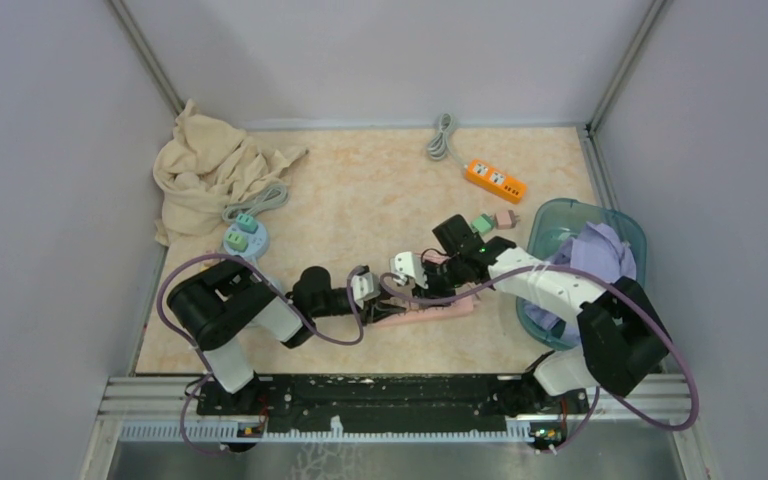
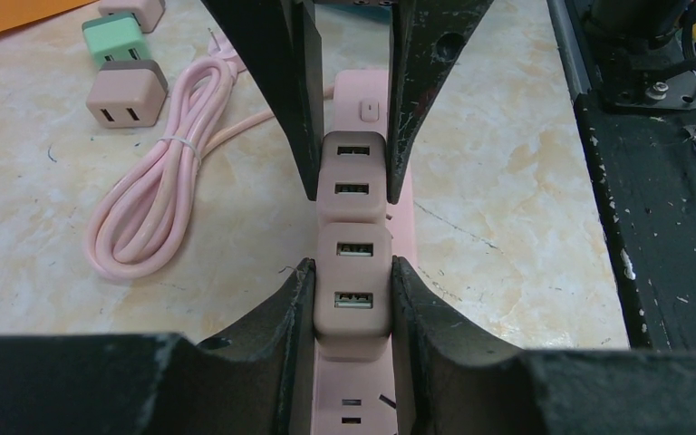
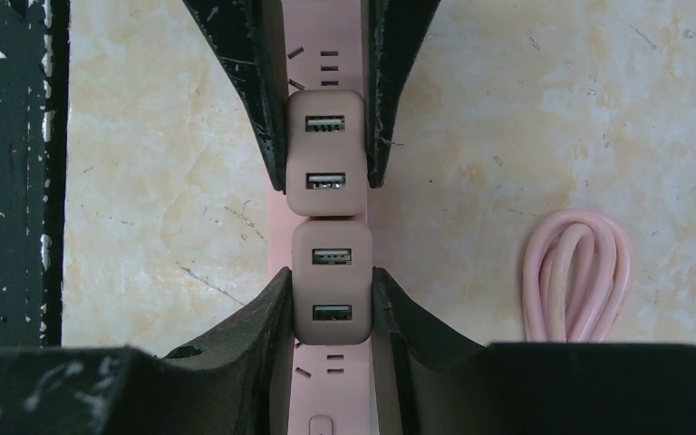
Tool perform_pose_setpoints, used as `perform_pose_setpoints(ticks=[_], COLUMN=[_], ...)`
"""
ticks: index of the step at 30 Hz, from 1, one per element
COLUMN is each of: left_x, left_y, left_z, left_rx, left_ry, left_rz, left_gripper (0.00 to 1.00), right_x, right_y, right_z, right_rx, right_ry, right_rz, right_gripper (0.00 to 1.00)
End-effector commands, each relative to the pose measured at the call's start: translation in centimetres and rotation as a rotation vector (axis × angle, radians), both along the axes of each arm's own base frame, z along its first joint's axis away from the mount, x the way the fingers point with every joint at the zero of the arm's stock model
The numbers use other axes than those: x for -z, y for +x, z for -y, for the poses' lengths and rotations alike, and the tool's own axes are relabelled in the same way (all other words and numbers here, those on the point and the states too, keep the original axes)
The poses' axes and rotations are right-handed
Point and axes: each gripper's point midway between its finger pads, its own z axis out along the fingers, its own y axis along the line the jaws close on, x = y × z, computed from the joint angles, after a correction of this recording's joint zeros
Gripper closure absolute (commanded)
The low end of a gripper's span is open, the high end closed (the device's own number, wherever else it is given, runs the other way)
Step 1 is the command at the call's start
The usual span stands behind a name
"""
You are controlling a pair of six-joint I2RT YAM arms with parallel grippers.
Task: Pull the plug off the socket
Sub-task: Remove the plug from the socket.
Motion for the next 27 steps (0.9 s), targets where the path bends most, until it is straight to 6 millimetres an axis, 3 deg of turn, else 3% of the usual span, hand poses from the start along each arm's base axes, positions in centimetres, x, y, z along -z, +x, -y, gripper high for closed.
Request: perform_pose_setpoints(ticks=[1,5,10,17,22,27], left_x=[2.7,2.7,2.7,2.8,2.7,2.8], left_y=[-0.4,-0.4,-0.5,-0.5,-0.4,-0.4], left_z=[-0.6,-0.6,-0.7,-0.7,-0.7,-0.5], left_rx=[0.000,0.005,0.008,0.010,0.010,0.013], left_ry=[0.078,0.079,0.079,0.078,0.077,0.081], left_rz=[-0.058,-0.060,-0.062,-0.062,-0.061,-0.064], left_gripper=[0.99,0.99,0.99,0.99,0.99,0.99], right_x=[-5.3,-5.4,-5.0,-4.6,-5.6,-6.1], right_y=[2.5,2.5,-0.3,-3.1,-1.0,1.8], right_z=[-3.1,-1.6,-1.2,-3.2,-4.6,-3.2], right_rx=[0.016,-0.019,-0.173,-0.267,-0.132,-0.015], right_ry=[0.223,0.201,0.197,0.208,0.238,0.246], right_rz=[0.099,0.137,0.090,0.042,0.058,0.090], right_gripper=[1.00,1.00,1.00,1.00,1.00,1.00])
